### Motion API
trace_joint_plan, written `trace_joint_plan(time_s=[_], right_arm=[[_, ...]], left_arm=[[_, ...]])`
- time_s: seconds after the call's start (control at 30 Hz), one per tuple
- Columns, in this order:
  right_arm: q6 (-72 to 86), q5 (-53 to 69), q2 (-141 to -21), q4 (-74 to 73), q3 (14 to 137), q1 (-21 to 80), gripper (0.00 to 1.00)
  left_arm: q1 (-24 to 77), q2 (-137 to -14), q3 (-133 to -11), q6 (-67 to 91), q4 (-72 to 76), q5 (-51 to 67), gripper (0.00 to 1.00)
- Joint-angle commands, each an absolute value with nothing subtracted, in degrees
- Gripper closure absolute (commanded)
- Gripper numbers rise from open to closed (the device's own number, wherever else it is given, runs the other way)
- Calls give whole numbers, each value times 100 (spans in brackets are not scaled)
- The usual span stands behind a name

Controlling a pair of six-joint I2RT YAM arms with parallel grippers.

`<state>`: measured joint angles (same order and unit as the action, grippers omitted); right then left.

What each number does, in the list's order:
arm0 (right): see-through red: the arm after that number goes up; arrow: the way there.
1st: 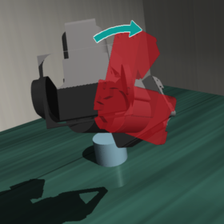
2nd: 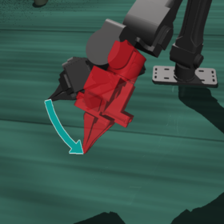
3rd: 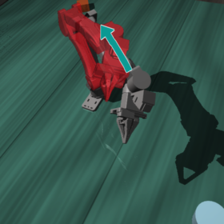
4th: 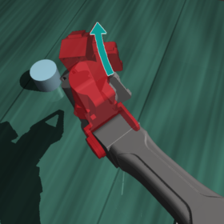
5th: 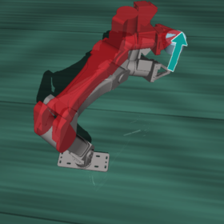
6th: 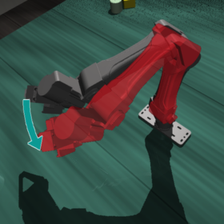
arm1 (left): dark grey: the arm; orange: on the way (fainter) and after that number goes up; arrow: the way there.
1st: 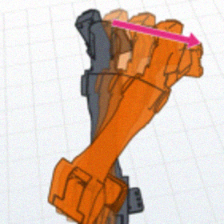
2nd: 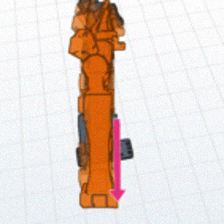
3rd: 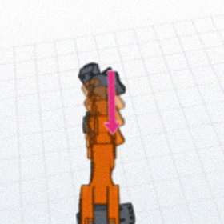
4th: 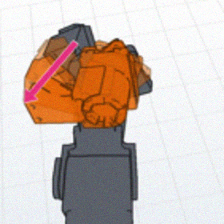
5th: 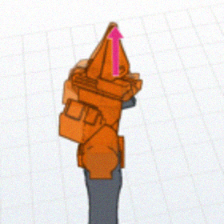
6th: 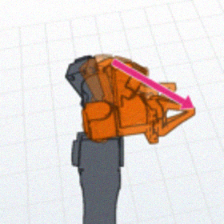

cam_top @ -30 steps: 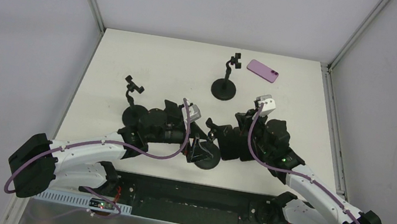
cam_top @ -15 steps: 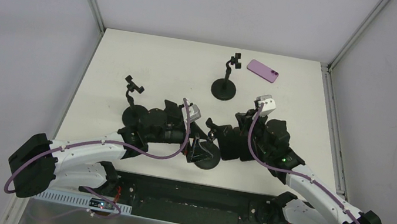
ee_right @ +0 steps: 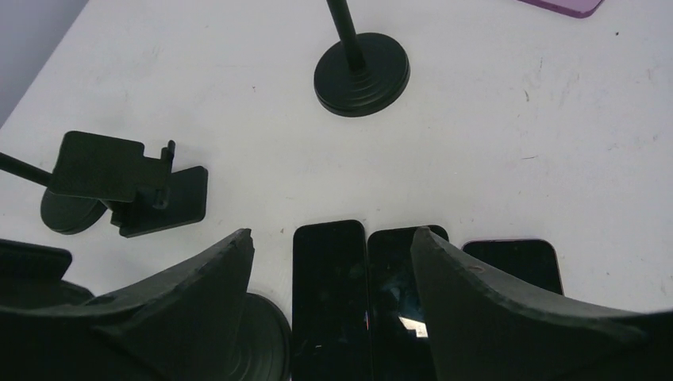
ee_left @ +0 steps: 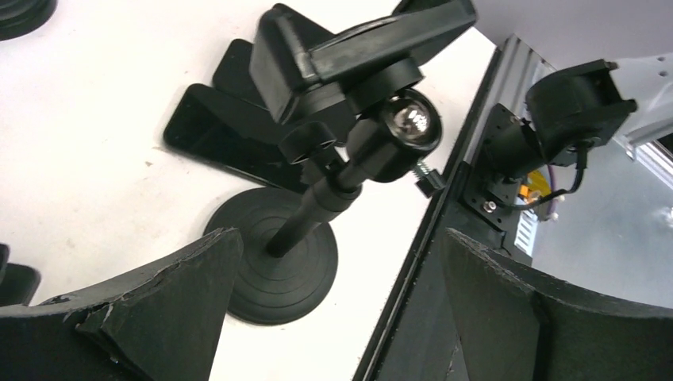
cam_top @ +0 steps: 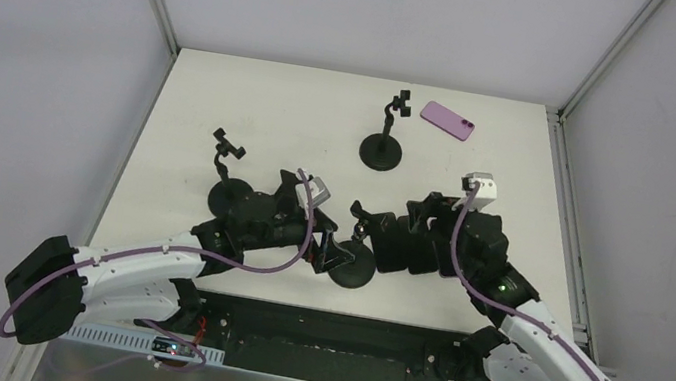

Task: Remove the phone from the phone stand
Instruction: Move the phone stand to the center of the board.

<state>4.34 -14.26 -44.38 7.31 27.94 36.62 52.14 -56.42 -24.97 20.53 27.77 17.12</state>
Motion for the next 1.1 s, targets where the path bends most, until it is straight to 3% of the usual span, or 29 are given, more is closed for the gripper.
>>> trace_joint_plan(time_s=[0.0, 0.27, 0.67, 0.83, 1.07], right_arm=[[858, -1374, -3764, -430, 3141, 3668, 22], [1592, -1796, -2317, -1678, 3311, 3665, 14], [1635, -1668, -1867, -2748, 3702, 3665, 14], [1653, -1764, -1755, -2819, 3630, 3667, 14], [1661, -1785, -1740, -2829, 3588, 3667, 15]], left_arm=[[5271, -5540, -2517, 1958, 2726, 1224, 1], [5603, -6116, -2951, 1679, 2674, 1022, 5], [5778, -7043, -3576, 1523, 2641, 409, 20], [5779, -7267, -3731, 1400, 2602, 338, 34], [5764, -7442, -3841, 1109, 2438, 37, 62]])
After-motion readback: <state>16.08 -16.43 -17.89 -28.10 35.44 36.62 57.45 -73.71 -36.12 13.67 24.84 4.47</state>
